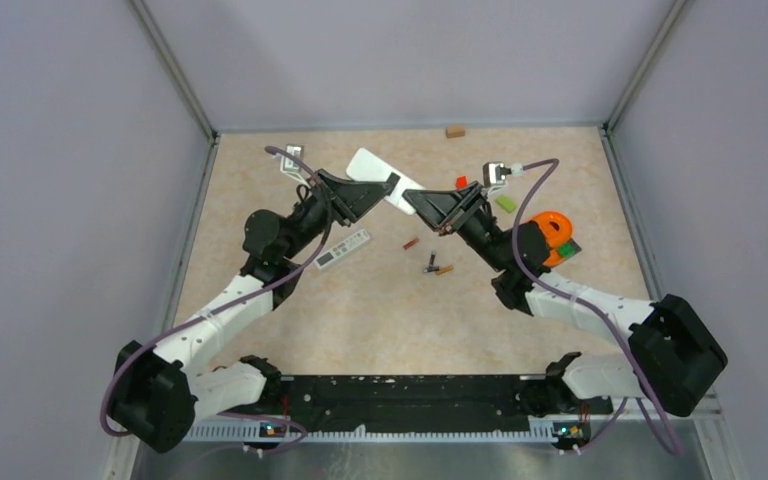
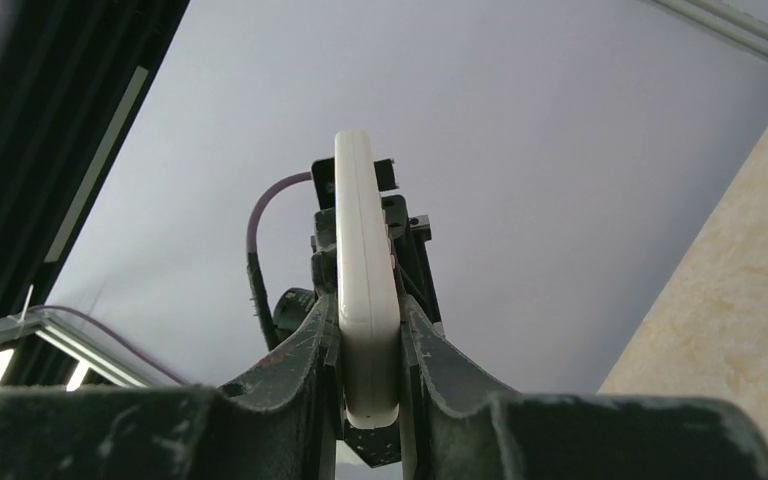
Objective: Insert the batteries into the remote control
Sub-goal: Remove the battery cover from the remote control.
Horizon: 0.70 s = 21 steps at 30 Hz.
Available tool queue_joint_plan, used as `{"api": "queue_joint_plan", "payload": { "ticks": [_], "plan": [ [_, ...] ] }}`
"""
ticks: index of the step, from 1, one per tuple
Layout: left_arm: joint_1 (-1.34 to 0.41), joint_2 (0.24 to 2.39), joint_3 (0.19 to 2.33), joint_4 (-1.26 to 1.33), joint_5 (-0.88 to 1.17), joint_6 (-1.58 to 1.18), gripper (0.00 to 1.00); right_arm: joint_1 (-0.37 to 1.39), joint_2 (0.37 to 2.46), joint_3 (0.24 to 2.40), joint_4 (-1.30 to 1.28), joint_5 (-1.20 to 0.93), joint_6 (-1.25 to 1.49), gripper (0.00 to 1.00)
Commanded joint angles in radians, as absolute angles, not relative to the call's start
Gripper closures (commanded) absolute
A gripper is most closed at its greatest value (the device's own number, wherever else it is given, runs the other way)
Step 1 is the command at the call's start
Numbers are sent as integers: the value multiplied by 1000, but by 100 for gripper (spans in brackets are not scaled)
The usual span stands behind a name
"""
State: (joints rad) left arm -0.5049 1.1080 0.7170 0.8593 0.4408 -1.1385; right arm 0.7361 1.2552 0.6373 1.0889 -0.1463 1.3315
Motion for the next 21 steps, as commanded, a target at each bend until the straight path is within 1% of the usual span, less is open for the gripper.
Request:
{"api": "queue_joint_plan", "payload": {
  "ticks": [1,2,4,5,8,9,12,16,19,21],
  "plan": [
    [-506,1086,766,925,473,-1086,100,756,1277,697,1108,-194,1323,90],
    [-505,1082,777,905,493,-1058,100,755,1270,700,1085,-202,1299,84],
    [-505,1064,804,834,525,-990,100,745,1248,711,997,-227,1247,67],
    [-502,1055,817,800,543,-954,100,737,1236,717,955,-246,1217,61],
    [-497,1035,847,720,592,-902,100,706,1202,711,886,-295,1164,46],
    [-496,1033,856,705,602,-893,100,696,1193,710,879,-309,1153,43],
    [-491,1028,874,670,610,-891,100,681,1160,708,865,-328,1108,41],
    [-487,1036,888,662,623,-930,100,669,1137,709,842,-341,1066,42],
    [-485,1053,893,697,649,-990,100,663,1145,707,860,-358,1057,46],
    [-486,1071,896,729,668,-1037,100,661,1155,708,850,-362,1057,53]
  ]
}}
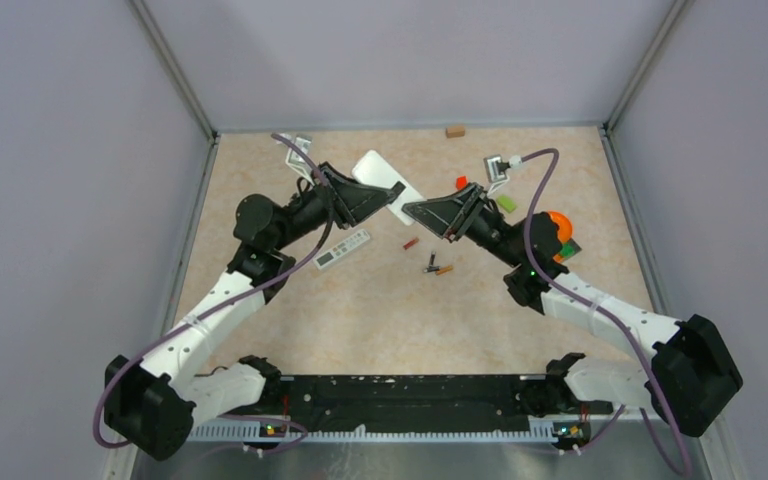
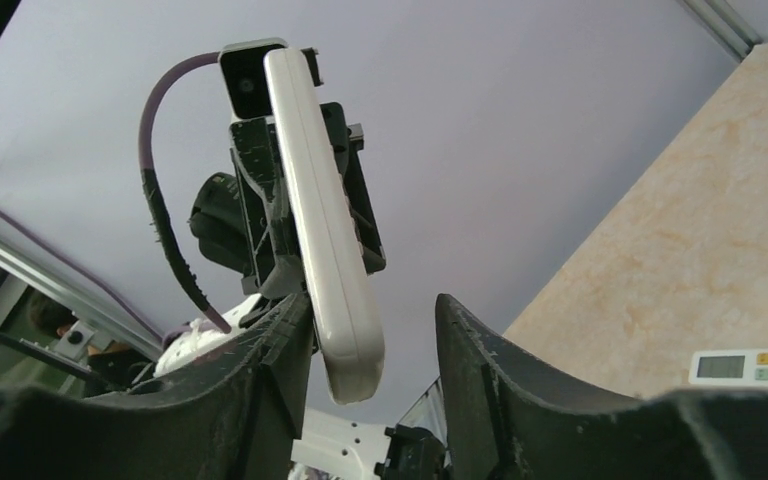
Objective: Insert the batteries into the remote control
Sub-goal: Remove the battery cover from the remote control.
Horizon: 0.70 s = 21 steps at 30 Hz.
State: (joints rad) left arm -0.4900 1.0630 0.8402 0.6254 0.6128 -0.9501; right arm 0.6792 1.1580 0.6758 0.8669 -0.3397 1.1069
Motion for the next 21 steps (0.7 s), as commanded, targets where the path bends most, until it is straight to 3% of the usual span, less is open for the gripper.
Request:
{"api": "queue_joint_plan", "payload": {
  "ticks": [1,6,9,18,20,21],
  "plan": [
    [-486,1079,899,744,676,-1057,100,661,1161,703,848,-362,1059,57],
    [-482,1092,912,763,701,-1114,100,641,1182,643,924,-378,1080,84],
    [-468,1087,917,755,699,-1132,100,621,1185,608,957,-406,1073,92],
    [-443,1124,951,705,739,-1156,100,574,1236,624,1000,-631,1014,92],
    [-442,1127,947,697,732,-1146,100,572,1238,625,990,-605,1027,88],
    [-441,1129,942,693,727,-1138,100,572,1237,627,963,-563,1046,82]
  ]
}}
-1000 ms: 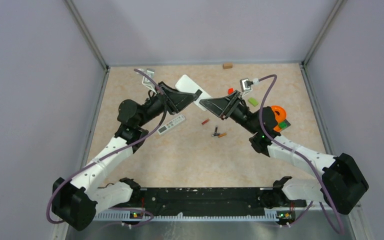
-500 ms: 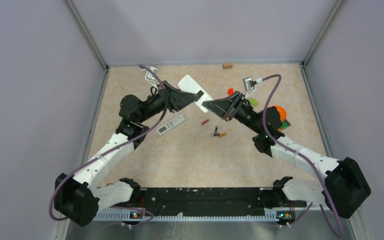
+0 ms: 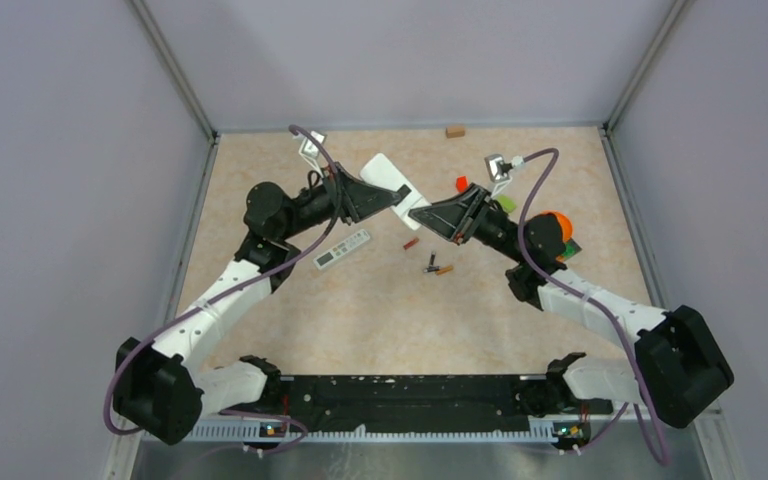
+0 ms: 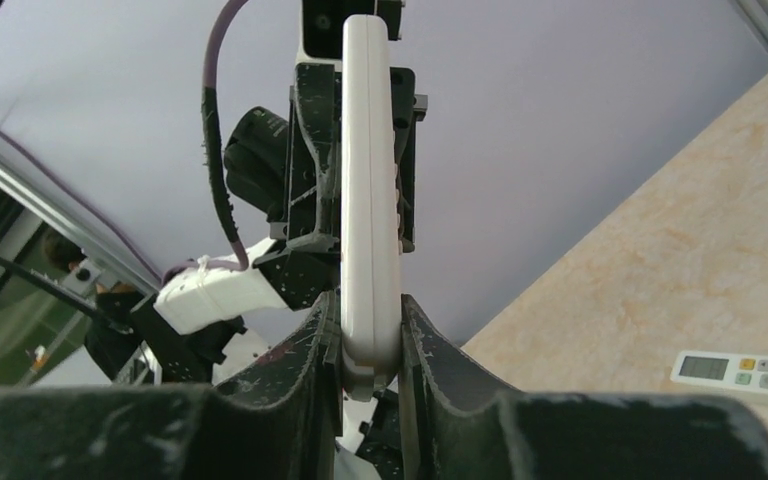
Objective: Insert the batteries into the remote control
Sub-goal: Remove the battery cover from the remote control.
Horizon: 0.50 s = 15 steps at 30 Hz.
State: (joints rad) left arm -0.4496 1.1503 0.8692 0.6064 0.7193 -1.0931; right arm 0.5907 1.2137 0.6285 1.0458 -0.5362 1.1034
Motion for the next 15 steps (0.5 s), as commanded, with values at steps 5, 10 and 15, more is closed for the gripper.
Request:
{"api": "queue_joint_plan", "payload": {
  "ticks": [5,10,15],
  "plan": [
    [-441,1132,906,683,666,-1084,100,570,1250,628,767,-281,1228,60],
    [-442,1152,871,702,619,-1052,100,570,1289,625,841,-279,1276,53],
    [-441,1175,862,667,599,-1000,100,569,1298,630,871,-285,1287,61]
  ]
}}
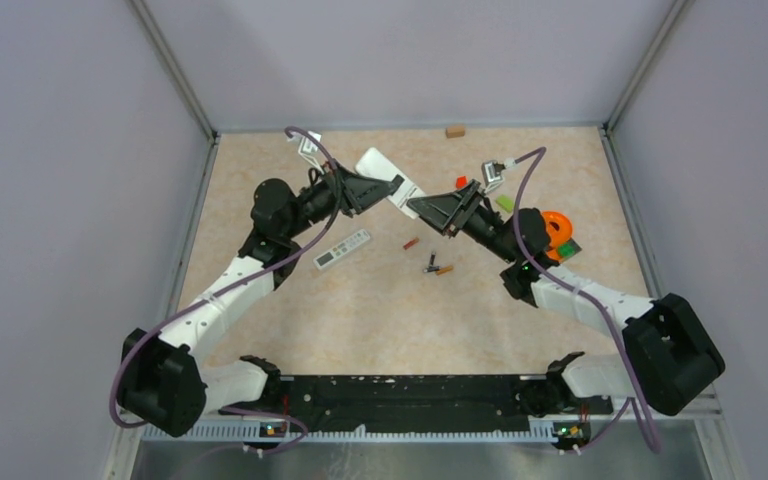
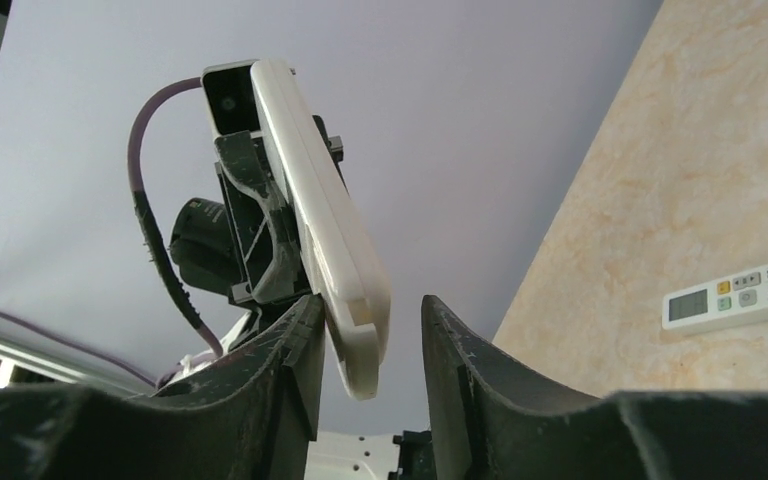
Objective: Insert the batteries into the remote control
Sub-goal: Remove the battery cover from the remote control.
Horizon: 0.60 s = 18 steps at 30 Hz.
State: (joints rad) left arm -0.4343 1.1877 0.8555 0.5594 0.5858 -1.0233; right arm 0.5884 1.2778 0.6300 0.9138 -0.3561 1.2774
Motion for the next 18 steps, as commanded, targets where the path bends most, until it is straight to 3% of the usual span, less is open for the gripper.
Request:
{"api": "queue_joint_plan", "payload": {
  "ticks": [1,5,9,12,15,18],
  "plan": [
    [-442,1175,857,655,588,-982,100,569,1298,633,859,-285,1292,65],
    [-449,1180,851,619,555,-911,100,563,1303,684,657,-305,1342,71],
    [-454,1188,846,594,530,-873,100,558,1314,687,632,-319,1388,63],
    [-454,1196,846,592,520,-861,100,553,1320,680,658,-321,1399,62],
    [-455,1198,844,570,497,-835,100,547,1323,700,603,-341,1392,79],
    [-466,1203,854,524,473,-796,100,545,1328,756,495,-368,1361,82]
  ]
}}
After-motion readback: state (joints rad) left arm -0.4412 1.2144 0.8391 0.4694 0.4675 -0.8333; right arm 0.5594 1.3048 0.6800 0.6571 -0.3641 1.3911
